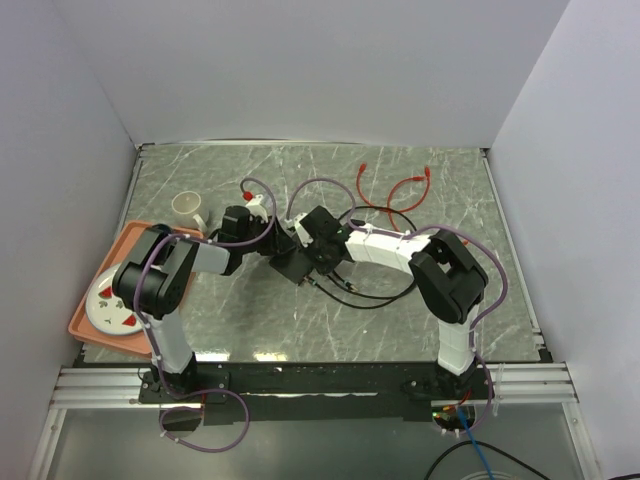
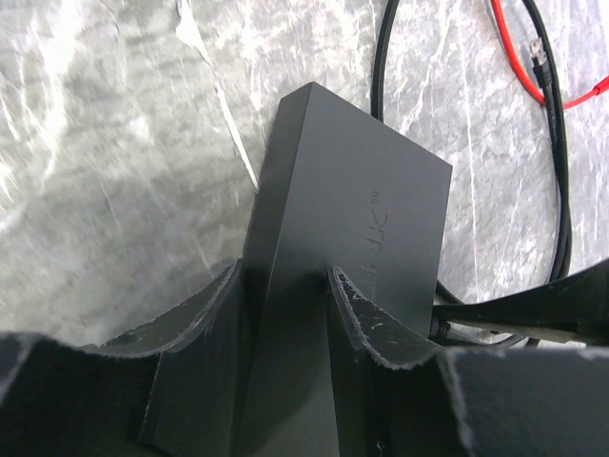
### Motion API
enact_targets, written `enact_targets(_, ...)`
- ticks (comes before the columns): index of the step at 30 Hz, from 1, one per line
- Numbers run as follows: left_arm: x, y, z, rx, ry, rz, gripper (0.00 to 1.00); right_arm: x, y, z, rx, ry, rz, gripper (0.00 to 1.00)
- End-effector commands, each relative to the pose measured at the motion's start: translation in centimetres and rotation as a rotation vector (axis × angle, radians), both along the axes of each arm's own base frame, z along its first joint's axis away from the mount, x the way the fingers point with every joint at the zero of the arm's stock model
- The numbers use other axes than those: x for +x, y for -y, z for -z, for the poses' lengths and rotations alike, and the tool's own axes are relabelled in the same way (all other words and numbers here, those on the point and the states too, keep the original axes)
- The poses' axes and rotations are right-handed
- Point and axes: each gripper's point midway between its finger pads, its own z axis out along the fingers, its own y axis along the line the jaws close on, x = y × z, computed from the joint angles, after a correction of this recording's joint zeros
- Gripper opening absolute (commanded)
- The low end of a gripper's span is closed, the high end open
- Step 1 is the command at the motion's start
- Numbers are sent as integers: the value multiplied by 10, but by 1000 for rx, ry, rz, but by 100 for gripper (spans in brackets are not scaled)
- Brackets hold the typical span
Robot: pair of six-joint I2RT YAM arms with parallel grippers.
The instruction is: Insert the plug into the switch port
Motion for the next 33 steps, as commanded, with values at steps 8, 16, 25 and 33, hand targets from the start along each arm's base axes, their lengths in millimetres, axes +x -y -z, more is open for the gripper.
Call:
enact_targets(8, -126, 49, 15, -105, -297, 323, 19, 72, -67, -102, 407, 407, -12, 0)
enact_targets(16, -132, 56, 7, -143, -286, 347, 17, 57, -55, -130, 572, 576, -17, 0)
enact_targets(25, -135, 63, 8, -136, -287, 354, 14, 45, -61, -170, 683, 641, -82, 0)
enact_targets(33, -144, 72, -2, -146, -286, 352, 13, 53, -64, -175, 713, 652, -36, 0)
